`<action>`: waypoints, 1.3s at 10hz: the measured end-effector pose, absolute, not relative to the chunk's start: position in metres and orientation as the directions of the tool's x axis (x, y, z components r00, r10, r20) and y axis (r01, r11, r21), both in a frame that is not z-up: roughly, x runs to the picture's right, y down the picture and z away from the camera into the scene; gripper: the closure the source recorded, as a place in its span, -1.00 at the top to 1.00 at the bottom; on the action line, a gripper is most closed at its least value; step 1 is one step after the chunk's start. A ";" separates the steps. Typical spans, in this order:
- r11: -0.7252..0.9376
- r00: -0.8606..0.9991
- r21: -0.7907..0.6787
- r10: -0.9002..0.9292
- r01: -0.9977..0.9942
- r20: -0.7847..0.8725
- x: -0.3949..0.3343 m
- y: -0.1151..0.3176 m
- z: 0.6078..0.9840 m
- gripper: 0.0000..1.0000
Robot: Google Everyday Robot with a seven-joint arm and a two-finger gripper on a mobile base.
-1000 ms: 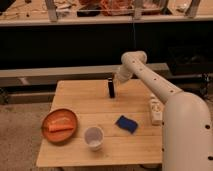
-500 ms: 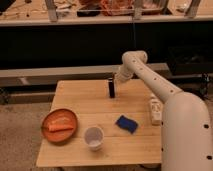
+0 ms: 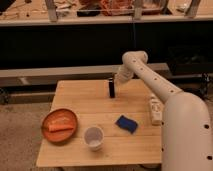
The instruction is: Knock the eraser over
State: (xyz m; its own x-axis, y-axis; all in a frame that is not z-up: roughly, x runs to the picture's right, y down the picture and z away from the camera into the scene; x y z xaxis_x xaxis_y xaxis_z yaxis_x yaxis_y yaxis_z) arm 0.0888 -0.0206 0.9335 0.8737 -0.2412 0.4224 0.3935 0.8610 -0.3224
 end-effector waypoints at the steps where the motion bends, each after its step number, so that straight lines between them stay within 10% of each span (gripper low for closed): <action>1: 0.859 0.872 -0.323 -0.243 0.397 0.425 0.089 -0.020 0.933 -0.97; 13: 0.839 0.855 -0.333 -0.260 0.430 0.448 0.088 -0.013 0.930 -0.97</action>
State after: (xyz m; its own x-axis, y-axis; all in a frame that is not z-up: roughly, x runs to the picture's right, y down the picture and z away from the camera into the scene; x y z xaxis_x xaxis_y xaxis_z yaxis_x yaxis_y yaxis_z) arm 0.0879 -0.0126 0.9303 0.8555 -0.2601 0.4478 0.4296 0.8393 -0.3333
